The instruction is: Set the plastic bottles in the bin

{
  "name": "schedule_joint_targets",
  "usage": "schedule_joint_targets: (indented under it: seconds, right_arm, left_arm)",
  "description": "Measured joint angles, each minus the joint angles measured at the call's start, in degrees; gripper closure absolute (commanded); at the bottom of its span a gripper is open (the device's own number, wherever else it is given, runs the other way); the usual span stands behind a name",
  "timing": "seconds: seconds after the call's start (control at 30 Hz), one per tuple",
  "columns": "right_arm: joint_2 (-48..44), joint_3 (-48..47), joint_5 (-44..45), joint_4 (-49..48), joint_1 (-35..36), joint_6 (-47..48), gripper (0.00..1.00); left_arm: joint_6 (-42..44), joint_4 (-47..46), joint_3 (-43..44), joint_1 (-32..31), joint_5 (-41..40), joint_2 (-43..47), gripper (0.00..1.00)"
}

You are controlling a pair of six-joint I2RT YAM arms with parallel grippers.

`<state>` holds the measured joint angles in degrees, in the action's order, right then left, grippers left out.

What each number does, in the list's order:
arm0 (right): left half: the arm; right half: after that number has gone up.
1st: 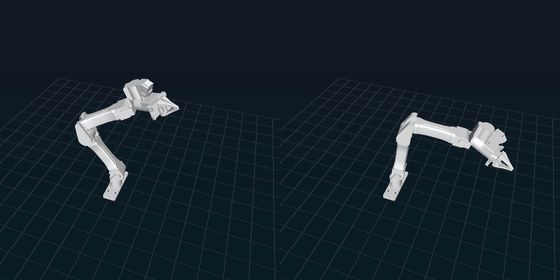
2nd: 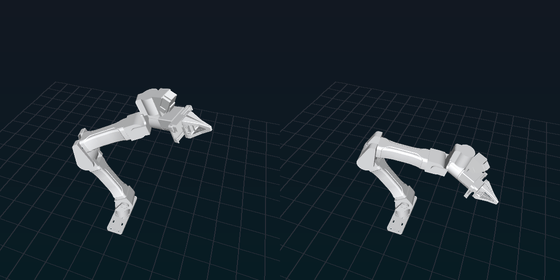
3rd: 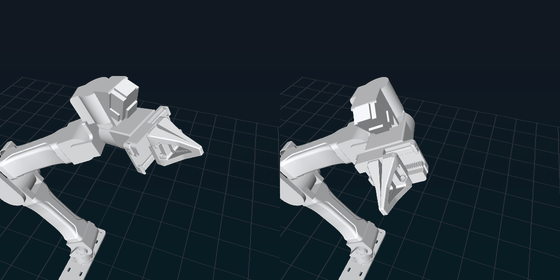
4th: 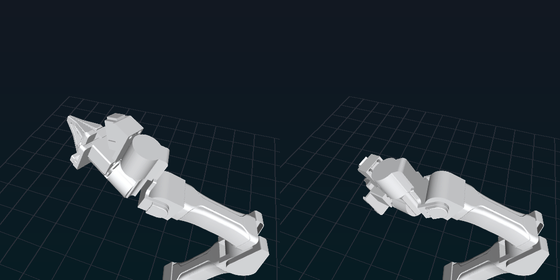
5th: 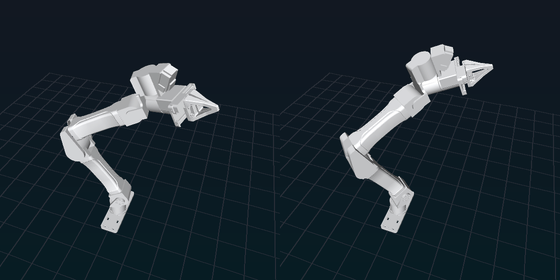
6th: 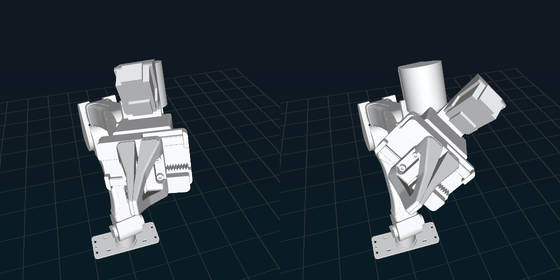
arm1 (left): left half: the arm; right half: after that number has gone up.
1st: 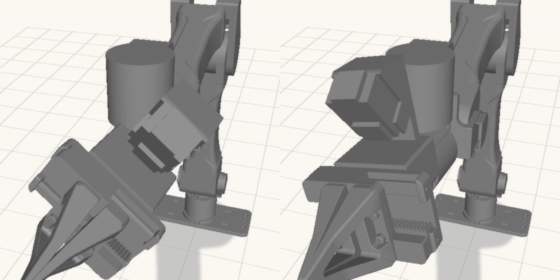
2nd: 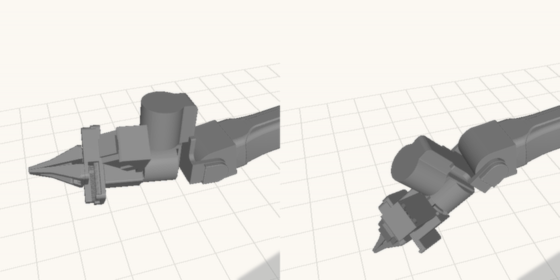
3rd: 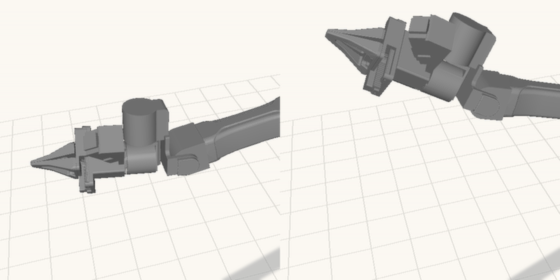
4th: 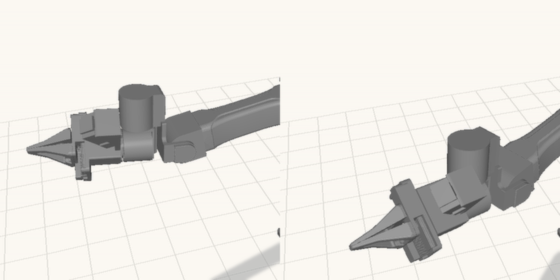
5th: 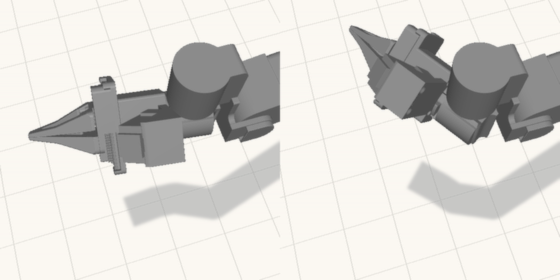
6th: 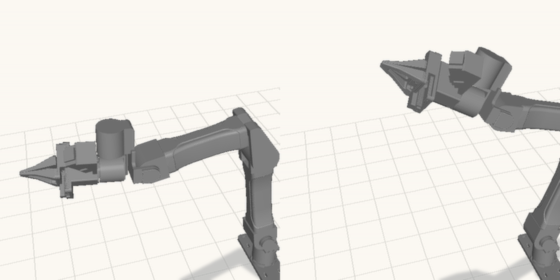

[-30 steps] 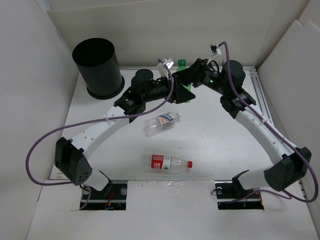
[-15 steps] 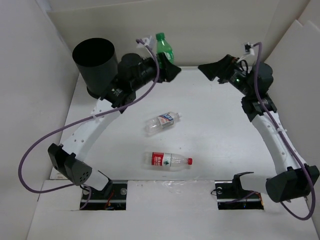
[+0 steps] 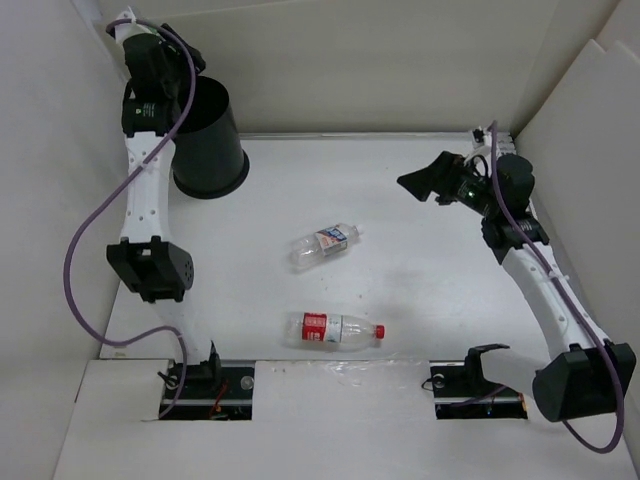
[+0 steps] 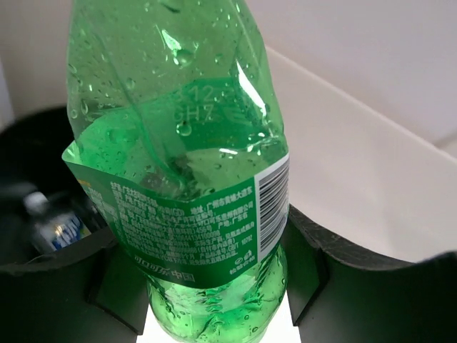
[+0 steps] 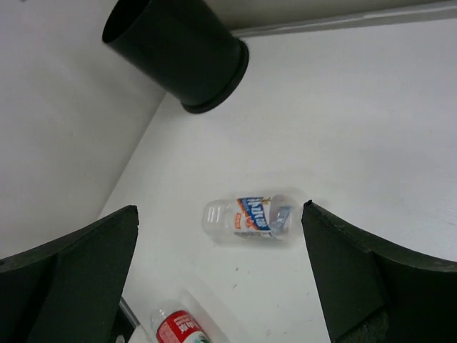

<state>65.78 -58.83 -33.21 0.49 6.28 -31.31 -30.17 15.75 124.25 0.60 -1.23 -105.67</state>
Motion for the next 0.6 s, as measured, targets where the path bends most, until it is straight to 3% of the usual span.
schedule_joint_targets:
  seconds: [0.13, 0.17, 0.27, 0.3, 0.6]
  right_arm:
    - [-1.5, 0.7, 0.0, 2.2, 6.3, 4.8, 0.0]
    - [-2.1, 1.2, 0.5, 2.8, 8.1, 5.9, 0.0]
    - [-4.7, 3.2, 2.2, 4.8, 14.1, 9.0, 0.0]
    - [-5.4, 3.8, 2.9, 5.7, 15.7, 9.9, 0.0]
    - [-5.4, 4.6, 15.9, 11.6, 26.4, 14.8, 0.0]
  left_arm:
    - [0.0, 1.3, 9.0, 3.2, -1.9, -8.0, 0.89]
    - [-0.1, 1.4, 9.4, 3.6, -2.2, -8.7, 0.66]
    - [-0.4, 1.8, 9.4, 5.0, -2.4, -10.5, 0.27]
    - [-0.3, 1.8, 9.5, 5.3, -2.4, -11.1, 0.01]
    - [-1.2, 3.5, 11.5, 6.3, -1.6, -19.0, 0.0]
